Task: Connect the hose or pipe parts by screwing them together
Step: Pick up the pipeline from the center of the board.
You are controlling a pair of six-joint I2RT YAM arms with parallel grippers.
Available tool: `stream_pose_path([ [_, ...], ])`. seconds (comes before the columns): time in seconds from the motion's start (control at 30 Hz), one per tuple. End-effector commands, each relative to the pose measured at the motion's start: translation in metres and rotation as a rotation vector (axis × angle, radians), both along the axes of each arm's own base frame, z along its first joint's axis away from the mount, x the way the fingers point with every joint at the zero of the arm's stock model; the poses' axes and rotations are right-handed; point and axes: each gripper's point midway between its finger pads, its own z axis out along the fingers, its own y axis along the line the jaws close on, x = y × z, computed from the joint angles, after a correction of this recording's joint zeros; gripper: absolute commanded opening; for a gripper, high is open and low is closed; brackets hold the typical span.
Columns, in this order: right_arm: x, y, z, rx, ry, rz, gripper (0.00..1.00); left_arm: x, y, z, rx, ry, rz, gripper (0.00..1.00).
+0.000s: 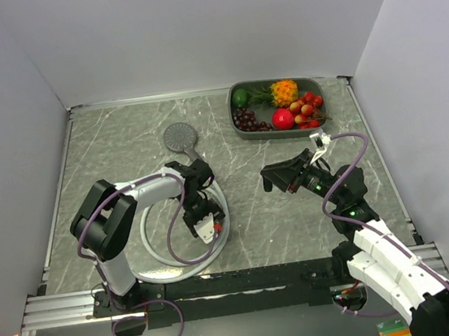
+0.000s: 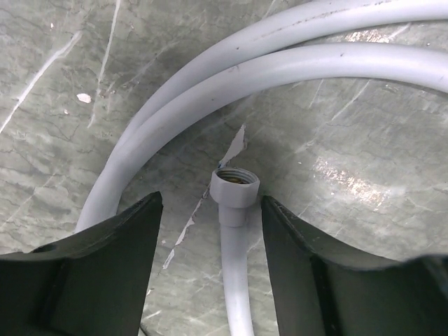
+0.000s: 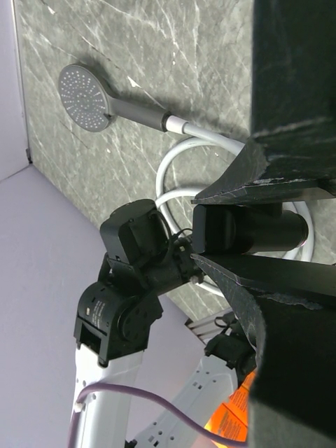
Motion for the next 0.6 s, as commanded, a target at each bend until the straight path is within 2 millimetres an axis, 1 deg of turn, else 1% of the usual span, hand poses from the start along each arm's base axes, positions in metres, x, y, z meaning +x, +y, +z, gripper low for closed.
stream_pose_path([
  [0.0, -0.0013, -0.0011, 0.0176, 0.033, -0.066, 0.006, 0.00, -0.0021, -0.0117, -0.0080, -0.154, -0.179, -0.475, 0.62],
  [0.03, -0.0011, -0.0017, 0.0177, 0.034, -0.068, 0.003, 0.00, -0.0021, -0.0121, -0.0083, -0.156, -0.179, -0.476, 0.61],
  [0.1, -0.0005, -0.0022, 0.0169, 0.032, -0.065, 0.001, 0.00, -0.0022, -0.0127, -0.0093, -0.161, -0.183, -0.491, 0.55],
  [0.13, -0.0007, -0.0022, 0.0163, 0.033, -0.062, 0.001, 0.00, -0.0021, -0.0130, -0.0096, -0.164, -0.186, -0.496, 0.52],
  [0.17, -0.0004, -0.0026, 0.0163, 0.033, -0.062, 0.000, 0.00, -0.0017, -0.0140, -0.0098, -0.170, -0.192, -0.509, 0.46],
  [0.23, -0.0004, -0.0030, 0.0153, 0.033, -0.060, -0.002, 0.00, -0.0023, -0.0149, -0.0104, -0.174, -0.191, -0.514, 0.41],
  [0.47, -0.0011, -0.0038, 0.0137, 0.032, -0.058, 0.002, 0.00, -0.0032, -0.0149, -0.0133, -0.178, -0.197, -0.518, 0.40],
  [0.57, -0.0010, -0.0040, 0.0126, 0.031, -0.054, 0.003, 0.00, -0.0027, -0.0155, -0.0136, -0.179, -0.204, -0.523, 0.36],
])
